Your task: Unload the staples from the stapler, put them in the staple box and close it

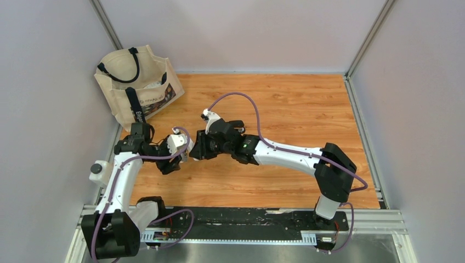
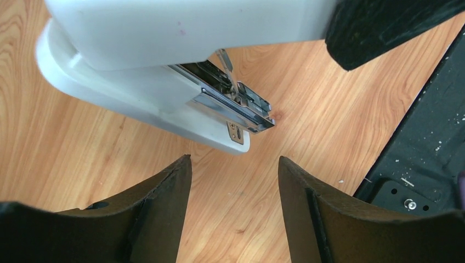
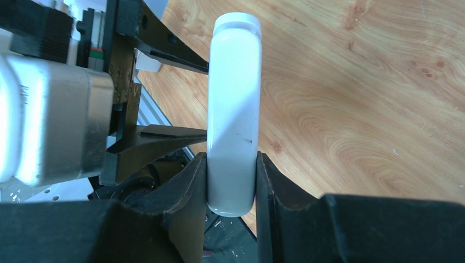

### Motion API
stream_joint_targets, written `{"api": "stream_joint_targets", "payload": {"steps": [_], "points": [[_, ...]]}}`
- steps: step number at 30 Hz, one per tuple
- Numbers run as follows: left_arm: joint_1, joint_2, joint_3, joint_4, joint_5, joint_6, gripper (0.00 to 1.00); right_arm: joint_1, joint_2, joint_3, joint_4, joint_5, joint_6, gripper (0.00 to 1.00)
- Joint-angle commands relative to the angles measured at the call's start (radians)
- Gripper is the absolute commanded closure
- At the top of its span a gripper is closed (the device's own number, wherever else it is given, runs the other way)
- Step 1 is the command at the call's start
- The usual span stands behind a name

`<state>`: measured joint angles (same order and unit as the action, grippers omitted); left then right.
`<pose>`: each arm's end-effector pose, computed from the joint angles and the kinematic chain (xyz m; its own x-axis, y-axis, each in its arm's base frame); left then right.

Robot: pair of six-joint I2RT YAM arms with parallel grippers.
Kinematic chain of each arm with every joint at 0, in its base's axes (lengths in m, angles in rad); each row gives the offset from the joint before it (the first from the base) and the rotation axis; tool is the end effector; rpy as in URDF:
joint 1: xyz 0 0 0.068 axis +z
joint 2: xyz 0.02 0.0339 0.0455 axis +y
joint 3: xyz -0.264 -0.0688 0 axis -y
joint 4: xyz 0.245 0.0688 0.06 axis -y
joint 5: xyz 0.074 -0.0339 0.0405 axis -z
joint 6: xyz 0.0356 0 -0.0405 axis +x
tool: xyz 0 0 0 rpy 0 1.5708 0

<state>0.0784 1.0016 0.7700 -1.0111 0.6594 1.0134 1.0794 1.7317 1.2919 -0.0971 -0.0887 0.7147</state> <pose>0.1641 -0.0090 0.2413 -0.3847 0.6426 -0.6626 0.8723 0.4879 -0.0333 0.1877 0.3573 0.2681 -0.7814 -0.0766 -0.6193 -0.5323 0.5998 0.5974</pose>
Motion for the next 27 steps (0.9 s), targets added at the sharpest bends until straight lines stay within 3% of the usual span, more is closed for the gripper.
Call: {"api": "stream_joint_targets", "payload": {"steps": [1,8,13,19,27], "points": [[0.001,-0.003,-0.015,0.023,0.025,0.051,0.32,-0.006,-0.057,0.021,0.076,-0.023,0.017,1.00],[0.001,0.008,-0.012,0.058,0.065,0.016,0.30,-0.006,-0.046,0.017,0.122,-0.052,0.046,1.00],[0.001,0.017,-0.026,0.084,0.077,0.004,0.35,-0.006,-0.044,0.007,0.152,-0.065,0.069,1.00],[0.001,0.048,-0.026,0.089,0.025,0.033,0.63,-0.004,-0.058,-0.032,0.163,-0.065,0.072,1.00],[0.001,0.052,-0.034,0.126,0.020,0.002,0.72,-0.004,-0.073,-0.100,0.201,-0.063,0.097,1.00]]}}
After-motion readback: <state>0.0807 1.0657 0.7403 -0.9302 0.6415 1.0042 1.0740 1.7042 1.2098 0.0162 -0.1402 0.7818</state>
